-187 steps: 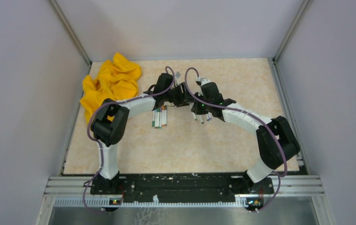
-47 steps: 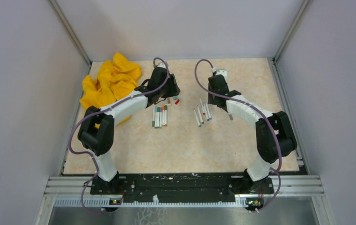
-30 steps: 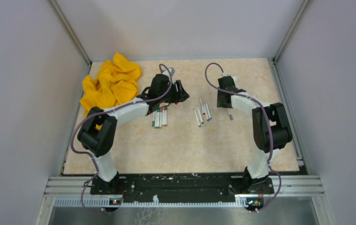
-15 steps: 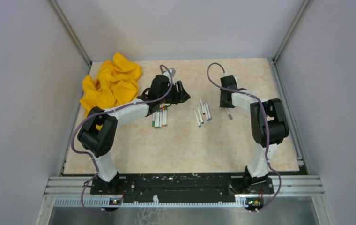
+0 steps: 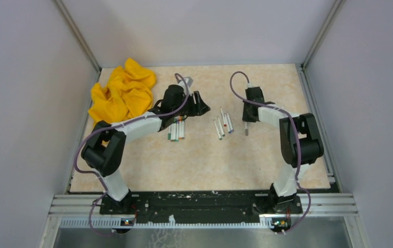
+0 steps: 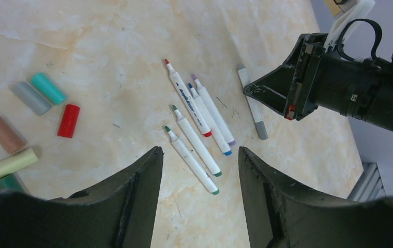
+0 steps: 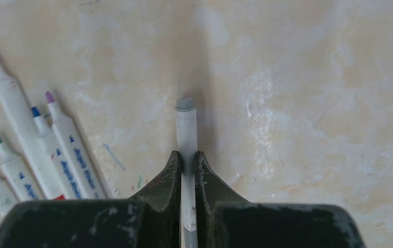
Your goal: Open the pen caps
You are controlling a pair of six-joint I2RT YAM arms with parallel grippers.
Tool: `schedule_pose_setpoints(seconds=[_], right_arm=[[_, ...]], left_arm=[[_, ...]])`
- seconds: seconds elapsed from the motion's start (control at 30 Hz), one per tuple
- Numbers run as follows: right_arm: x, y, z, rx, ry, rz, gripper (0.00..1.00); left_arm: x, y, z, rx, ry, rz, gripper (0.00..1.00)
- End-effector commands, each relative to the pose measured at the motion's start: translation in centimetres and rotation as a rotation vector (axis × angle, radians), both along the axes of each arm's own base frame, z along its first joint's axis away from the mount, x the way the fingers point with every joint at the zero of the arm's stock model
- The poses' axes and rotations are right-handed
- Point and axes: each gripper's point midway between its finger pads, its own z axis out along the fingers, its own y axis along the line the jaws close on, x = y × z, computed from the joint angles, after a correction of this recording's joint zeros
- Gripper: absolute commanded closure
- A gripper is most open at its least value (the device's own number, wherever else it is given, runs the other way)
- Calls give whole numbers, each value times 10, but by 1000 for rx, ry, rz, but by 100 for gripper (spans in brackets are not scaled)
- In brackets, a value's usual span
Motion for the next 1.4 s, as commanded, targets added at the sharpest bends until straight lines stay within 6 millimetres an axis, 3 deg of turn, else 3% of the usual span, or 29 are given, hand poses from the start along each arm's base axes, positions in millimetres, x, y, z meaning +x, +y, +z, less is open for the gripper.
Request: schedule_pose_setpoints(seconds=[0.0,0.2,0.37,0.67,1.23,1.37], right_arm=[[7,34,57,179,-143,59,100],[11,76,123,348,-308,141,100],[8,109,154,443,-379,195,100],[-7,154,169,534,-413,251,100],[-20,171,178,598,-423,277,100],[-24,170,180,606,-431,276,100]], left_arm=[[-16,-14,29,-94,-77,-102,38],[-44,-28,33,-186,-83,-252,38],[-63,-37,35,-249,-87,-337,38],[-73,-50,33,-307,-67,-370,38],[-69,-54,11,-272,-42,-311,41],[-65,-53,8,-266,-43,-291,46]])
